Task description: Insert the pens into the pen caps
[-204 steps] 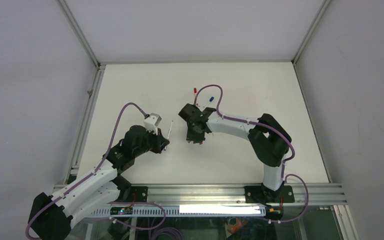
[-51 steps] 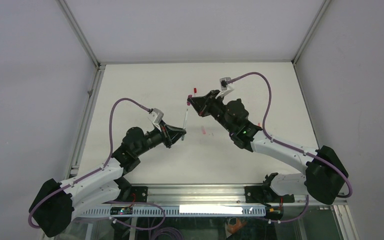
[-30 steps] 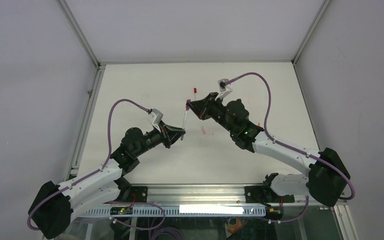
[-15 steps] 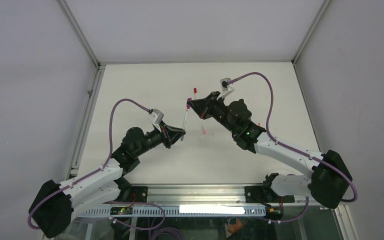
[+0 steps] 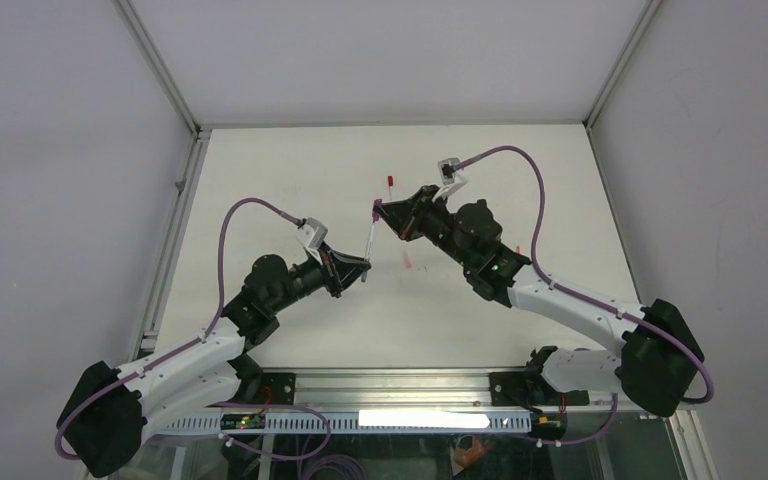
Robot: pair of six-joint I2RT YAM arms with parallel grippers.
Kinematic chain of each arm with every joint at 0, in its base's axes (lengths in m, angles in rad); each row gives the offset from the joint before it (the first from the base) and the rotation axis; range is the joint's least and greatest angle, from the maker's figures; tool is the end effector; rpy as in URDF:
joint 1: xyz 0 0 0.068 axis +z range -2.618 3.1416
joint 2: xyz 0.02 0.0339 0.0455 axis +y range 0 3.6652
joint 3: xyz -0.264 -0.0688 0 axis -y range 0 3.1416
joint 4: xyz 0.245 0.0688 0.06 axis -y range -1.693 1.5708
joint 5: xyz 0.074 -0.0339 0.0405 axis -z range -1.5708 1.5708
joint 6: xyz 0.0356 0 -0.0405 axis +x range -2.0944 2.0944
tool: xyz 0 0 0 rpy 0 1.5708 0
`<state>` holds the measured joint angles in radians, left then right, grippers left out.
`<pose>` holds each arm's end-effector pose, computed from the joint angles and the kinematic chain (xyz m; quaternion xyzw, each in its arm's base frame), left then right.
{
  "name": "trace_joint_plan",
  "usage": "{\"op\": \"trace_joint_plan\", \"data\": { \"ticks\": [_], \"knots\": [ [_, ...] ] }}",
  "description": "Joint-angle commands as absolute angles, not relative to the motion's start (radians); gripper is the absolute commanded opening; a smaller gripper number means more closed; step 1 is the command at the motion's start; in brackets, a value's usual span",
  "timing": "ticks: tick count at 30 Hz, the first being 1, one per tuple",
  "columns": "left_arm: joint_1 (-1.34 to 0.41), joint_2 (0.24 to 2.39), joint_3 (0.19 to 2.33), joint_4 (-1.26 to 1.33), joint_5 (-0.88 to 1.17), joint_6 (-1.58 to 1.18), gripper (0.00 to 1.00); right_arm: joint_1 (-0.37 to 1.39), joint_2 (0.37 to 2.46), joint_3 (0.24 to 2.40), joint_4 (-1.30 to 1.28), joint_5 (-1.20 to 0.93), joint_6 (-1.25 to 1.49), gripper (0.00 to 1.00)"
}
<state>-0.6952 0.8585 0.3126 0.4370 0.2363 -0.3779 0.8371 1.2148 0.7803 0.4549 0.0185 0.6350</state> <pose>0.1451 -0.1319 0.2256 0.1945 0.7176 -0.4143 0.5249 0.1914 0.2113 0.3145 -0.0640 0.6969 0.4747 0.5337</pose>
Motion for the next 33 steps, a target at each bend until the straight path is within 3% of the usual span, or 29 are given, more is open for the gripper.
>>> {"op": "trace_joint_plan", "data": {
  "ticks": [1, 33],
  "knots": [
    [-0.707, 0.838, 0.312, 0.468, 0.221, -0.354, 0.0, 0.846, 1.222, 0.771, 0.506, 0.01, 0.638, 0.0],
    [-0.708, 0.861, 0.314, 0.471, 0.237, -0.353, 0.0, 0.868, 1.229, 0.817, 0.546, 0.097, 0.547, 0.0]
  ]
}}
